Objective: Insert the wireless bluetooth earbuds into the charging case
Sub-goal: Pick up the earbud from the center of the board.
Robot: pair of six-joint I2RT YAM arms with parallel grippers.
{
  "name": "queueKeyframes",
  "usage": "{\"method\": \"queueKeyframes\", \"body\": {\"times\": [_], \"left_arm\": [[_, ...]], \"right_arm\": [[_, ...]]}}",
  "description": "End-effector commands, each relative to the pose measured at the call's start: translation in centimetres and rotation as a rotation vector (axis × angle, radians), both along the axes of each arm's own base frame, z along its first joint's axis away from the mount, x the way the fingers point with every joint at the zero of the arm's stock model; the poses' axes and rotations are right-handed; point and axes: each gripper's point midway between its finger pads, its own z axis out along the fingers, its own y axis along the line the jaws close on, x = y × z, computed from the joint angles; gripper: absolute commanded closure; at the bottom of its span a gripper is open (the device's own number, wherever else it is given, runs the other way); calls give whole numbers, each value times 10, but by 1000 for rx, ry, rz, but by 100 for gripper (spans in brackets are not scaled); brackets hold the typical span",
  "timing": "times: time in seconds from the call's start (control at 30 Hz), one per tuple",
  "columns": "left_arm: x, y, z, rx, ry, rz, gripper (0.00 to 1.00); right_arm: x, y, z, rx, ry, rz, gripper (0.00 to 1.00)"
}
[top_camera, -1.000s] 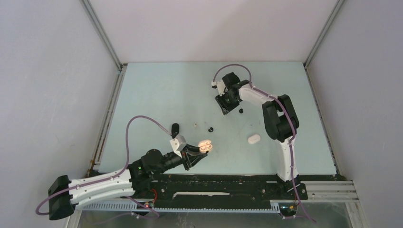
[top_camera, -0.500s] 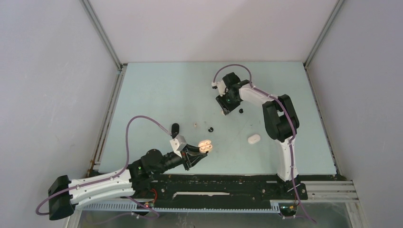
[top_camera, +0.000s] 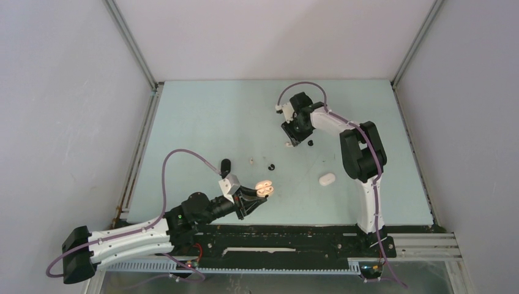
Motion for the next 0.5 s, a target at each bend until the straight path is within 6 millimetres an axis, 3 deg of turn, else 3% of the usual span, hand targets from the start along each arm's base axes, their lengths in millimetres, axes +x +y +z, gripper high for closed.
{"method": "queueKeyframes", "body": {"times": [0.0, 0.47], "left_arm": [[-1, -3, 27, -60, -31, -11, 100], [-5, -5, 29, -51, -26, -35, 100]], "right_arm": [[24, 2, 38, 43, -107, -3, 56], [24, 14, 8, -32, -62, 48, 56]]}}
